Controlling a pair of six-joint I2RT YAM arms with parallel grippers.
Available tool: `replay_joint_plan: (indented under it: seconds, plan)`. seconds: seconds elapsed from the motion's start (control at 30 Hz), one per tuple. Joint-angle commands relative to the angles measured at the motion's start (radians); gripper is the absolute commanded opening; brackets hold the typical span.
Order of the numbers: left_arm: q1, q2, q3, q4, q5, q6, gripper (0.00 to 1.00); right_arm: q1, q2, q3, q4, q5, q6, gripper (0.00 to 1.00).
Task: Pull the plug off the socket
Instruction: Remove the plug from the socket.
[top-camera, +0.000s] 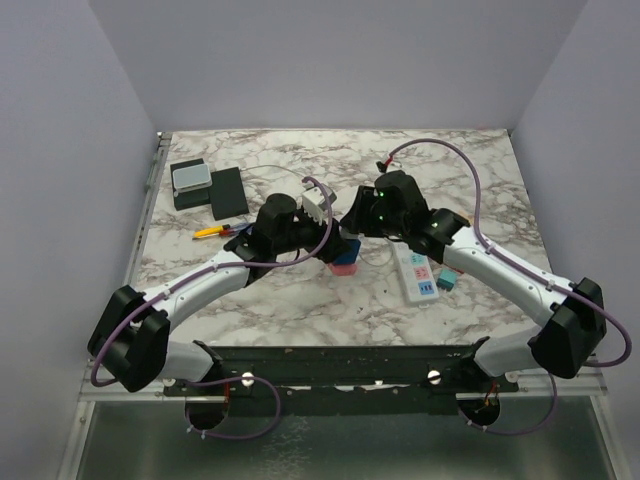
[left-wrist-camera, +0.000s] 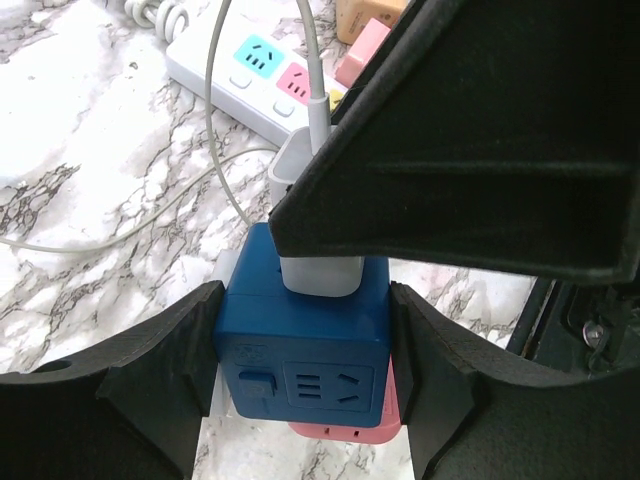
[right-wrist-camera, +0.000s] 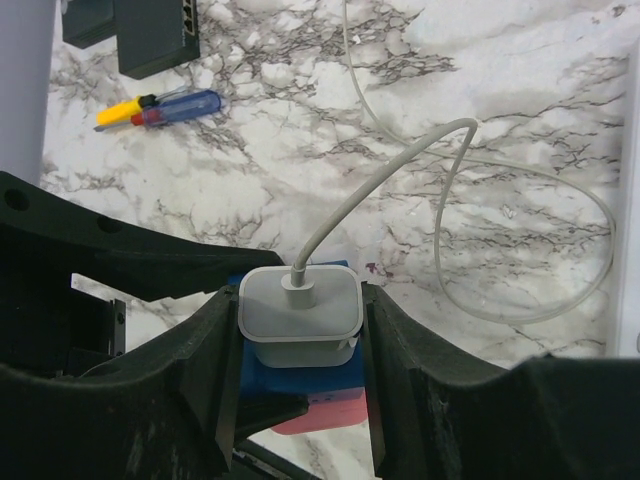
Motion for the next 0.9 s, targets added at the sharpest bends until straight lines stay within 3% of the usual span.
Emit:
replay_joint_plan:
  seconds: [0.0,0.3,0.67,0.87]
  plan:
    - [-0.003,0.000,-0.022,-0.153,-0.020,0.042,0.00,-0.127,-0.015,0.022,0.070,0.014,0.013,0.00]
    - [-0.004,0.015,-0.018,-0.158,-0.015,0.036,0.00,-0.135,-0.009,0.033,0.077,0.036,0.006,0.01]
    - [0.000,0.047,-0.012,-0.162,-0.032,0.008,0.00,0.098,-0.050,0.007,0.102,0.423,-0.026,0.01]
    - [0.008,0.064,-0.007,-0.164,-0.030,0.001,0.00,0.159,-0.055,0.011,0.073,0.534,-0.041,0.01]
